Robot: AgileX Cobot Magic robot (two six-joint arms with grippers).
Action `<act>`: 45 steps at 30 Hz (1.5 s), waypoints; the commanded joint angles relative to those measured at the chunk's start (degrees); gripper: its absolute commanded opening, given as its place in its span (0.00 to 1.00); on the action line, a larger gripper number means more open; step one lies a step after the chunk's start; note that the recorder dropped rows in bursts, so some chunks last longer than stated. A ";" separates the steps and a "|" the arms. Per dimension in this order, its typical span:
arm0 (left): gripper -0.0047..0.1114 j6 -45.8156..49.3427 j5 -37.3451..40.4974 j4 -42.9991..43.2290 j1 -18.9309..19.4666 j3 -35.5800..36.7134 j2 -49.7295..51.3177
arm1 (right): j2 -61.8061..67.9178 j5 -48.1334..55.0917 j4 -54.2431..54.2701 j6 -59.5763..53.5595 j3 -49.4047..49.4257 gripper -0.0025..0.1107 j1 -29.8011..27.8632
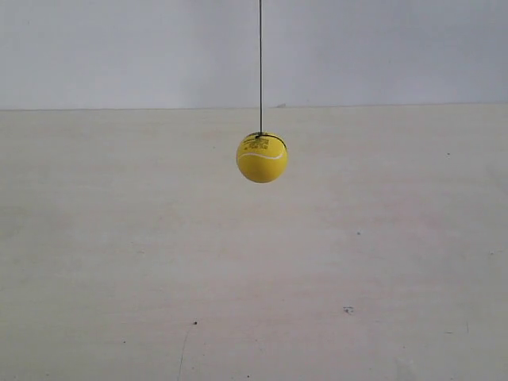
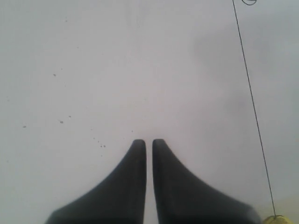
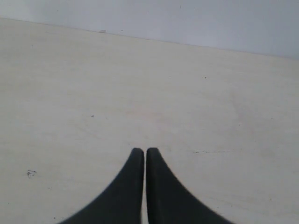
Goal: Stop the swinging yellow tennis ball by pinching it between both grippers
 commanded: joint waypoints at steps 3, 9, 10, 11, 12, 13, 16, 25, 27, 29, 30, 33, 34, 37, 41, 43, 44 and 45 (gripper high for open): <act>0.08 48.88 5.77 -48.76 0.03 6.70 -0.12 | -0.25 0.03 -0.42 -0.12 -0.03 0.02 -0.19; 0.08 59.91 5.89 -57.97 4.69 13.52 -0.12 | -0.25 0.03 -0.42 -0.12 -0.03 0.02 -0.19; 0.08 59.91 5.89 -57.97 5.49 14.11 -0.12 | -0.25 0.03 -0.42 -0.12 -0.03 0.02 -0.19; 0.08 59.91 5.89 -57.97 6.08 14.11 -0.12 | -0.25 0.03 -0.42 -0.12 -0.03 0.02 -0.19; 0.08 59.91 6.64 -57.97 6.71 14.11 -0.12 | -0.25 0.03 -0.42 -0.12 -0.03 0.02 -0.19; 0.08 59.91 9.65 -57.97 7.09 14.11 -0.12 | -0.25 0.03 -0.42 -0.12 -0.03 0.02 -0.19; 0.08 59.91 16.19 -58.07 7.44 14.11 -0.12 | -0.25 0.03 -0.42 -0.12 -0.03 0.02 -0.19; 0.08 59.91 27.36 -60.64 7.44 14.11 -0.12 | -0.25 0.04 -0.71 -0.12 -0.03 0.02 -0.19; 0.08 59.91 27.36 -60.01 7.44 14.11 -0.12 | -0.25 0.04 -0.71 -0.12 -0.03 0.02 -0.19; 0.08 59.91 27.36 -60.06 7.07 14.11 -0.12 | -0.25 0.04 -0.71 -0.12 -0.03 0.02 -0.19; 0.08 59.91 27.36 -60.06 7.07 14.11 -0.12 | -0.25 0.04 -0.71 -0.12 -0.03 0.02 -0.19; 0.08 59.91 27.36 -60.06 7.07 14.11 -0.12 | -0.25 0.04 -0.71 -0.12 -0.03 0.02 -0.19; 0.08 59.91 27.36 -60.06 7.07 14.11 -0.12 | -0.25 0.04 -0.71 -0.12 -0.03 0.02 -0.19; 0.08 59.91 27.36 -60.06 7.07 14.11 -0.12 | -0.25 0.04 -0.71 -0.12 -0.03 0.02 -0.19; 0.08 59.91 27.36 -60.06 7.07 14.11 -0.12 | -0.25 0.04 -0.71 -0.12 -0.03 0.02 -0.19; 0.08 59.91 27.36 -60.06 7.07 14.11 -0.12 | -0.25 0.04 -0.71 -0.12 -0.03 0.02 -0.19; 0.08 59.91 27.36 -60.06 7.07 14.11 -0.12 | -0.25 0.04 -0.71 -0.12 -0.03 0.02 -0.19; 0.08 59.91 27.36 -60.06 7.07 14.11 -0.12 | -0.25 0.04 -0.71 -0.12 -0.03 0.02 -0.19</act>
